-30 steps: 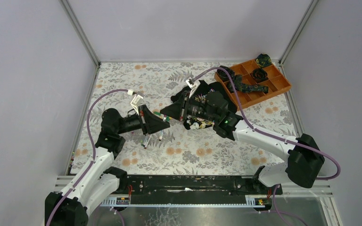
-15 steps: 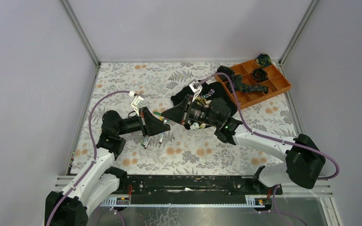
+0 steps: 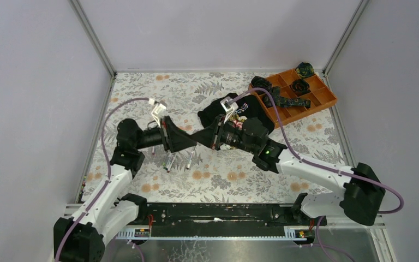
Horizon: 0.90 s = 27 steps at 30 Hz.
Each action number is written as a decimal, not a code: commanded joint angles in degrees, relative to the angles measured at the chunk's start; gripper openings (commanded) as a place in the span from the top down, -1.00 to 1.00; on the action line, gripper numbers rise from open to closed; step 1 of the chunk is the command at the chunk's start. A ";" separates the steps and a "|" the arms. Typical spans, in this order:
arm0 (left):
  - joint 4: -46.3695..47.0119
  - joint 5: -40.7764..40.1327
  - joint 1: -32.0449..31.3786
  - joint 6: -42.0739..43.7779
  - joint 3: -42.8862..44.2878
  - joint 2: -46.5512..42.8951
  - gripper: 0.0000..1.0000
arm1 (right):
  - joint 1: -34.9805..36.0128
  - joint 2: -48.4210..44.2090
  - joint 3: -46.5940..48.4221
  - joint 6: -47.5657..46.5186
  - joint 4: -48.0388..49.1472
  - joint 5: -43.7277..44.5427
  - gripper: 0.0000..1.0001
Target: Insert the pens into the pen caps
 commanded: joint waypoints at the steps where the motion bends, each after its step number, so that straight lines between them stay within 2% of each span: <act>1: -19.14 -17.61 2.08 17.46 8.75 -2.63 -0.02 | -0.09 -4.85 5.33 -8.88 -32.51 7.17 1.00; 2: -24.24 -21.82 2.09 19.76 8.70 -3.24 -0.27 | -2.99 -6.25 6.12 -9.42 -35.44 8.67 1.00; 3: -29.87 -25.87 2.09 21.42 8.66 -3.51 -0.33 | -6.84 -7.01 6.98 -10.14 -38.27 9.89 1.00; 8: -46.68 -50.28 2.09 23.75 10.63 0.98 -0.32 | -19.03 -7.54 10.48 -16.05 -55.33 19.77 1.00; 13: -54.17 -66.77 2.75 24.09 13.55 11.28 -0.19 | -31.55 -3.09 11.46 -19.79 -65.63 26.57 1.00; 18: -55.42 -69.11 5.26 24.10 16.42 20.82 -0.08 | -37.48 2.42 11.42 -20.63 -67.80 31.51 1.00; 22: -55.80 -68.32 7.18 25.22 18.90 28.35 -0.03 | -44.58 7.65 10.14 -21.53 -66.52 25.99 1.00; 27: -56.04 -69.97 8.83 26.39 21.95 33.64 0.01 | -47.38 12.12 8.36 -21.28 -63.24 20.26 1.00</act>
